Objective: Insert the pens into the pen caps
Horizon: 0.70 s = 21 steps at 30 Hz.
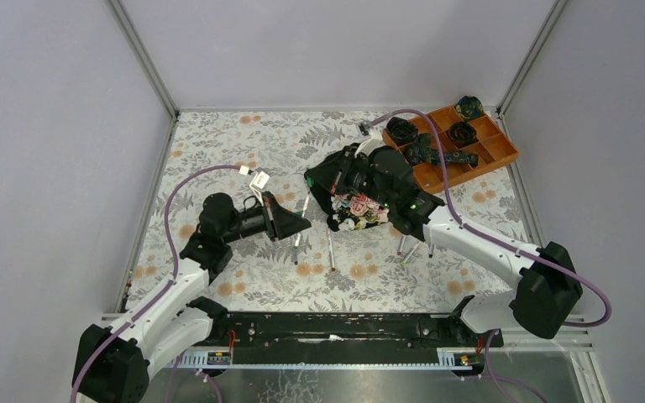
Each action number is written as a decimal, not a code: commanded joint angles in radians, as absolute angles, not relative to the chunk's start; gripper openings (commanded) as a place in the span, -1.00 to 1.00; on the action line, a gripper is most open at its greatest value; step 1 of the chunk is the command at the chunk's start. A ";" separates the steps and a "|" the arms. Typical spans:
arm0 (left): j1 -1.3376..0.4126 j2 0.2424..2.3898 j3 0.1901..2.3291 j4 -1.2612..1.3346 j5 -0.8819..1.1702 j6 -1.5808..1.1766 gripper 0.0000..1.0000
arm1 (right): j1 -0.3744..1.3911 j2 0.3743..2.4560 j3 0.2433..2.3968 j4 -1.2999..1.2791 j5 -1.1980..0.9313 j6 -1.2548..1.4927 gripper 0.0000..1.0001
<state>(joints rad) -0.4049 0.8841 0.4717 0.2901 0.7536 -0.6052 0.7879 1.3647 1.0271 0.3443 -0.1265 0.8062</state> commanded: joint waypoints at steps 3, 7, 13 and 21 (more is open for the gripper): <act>-0.412 0.858 0.479 0.308 0.743 -0.583 -1.00 | 0.801 1.379 1.027 0.399 -0.152 0.797 -1.00; -0.412 0.855 0.481 0.299 0.738 -0.579 -1.00 | 0.803 1.379 1.024 0.400 -0.154 0.798 -1.00; -0.413 0.854 0.484 0.286 0.728 -0.574 -1.00 | 0.808 1.365 1.022 0.400 -0.156 0.802 -1.00; -0.414 0.849 0.482 0.277 0.714 -0.569 -1.00 | 0.814 1.346 1.006 0.400 -0.164 0.809 -1.00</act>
<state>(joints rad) -0.4053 0.8692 0.4717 0.2771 0.7319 -0.5900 0.8005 1.3834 1.0161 0.3496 -0.1459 0.8062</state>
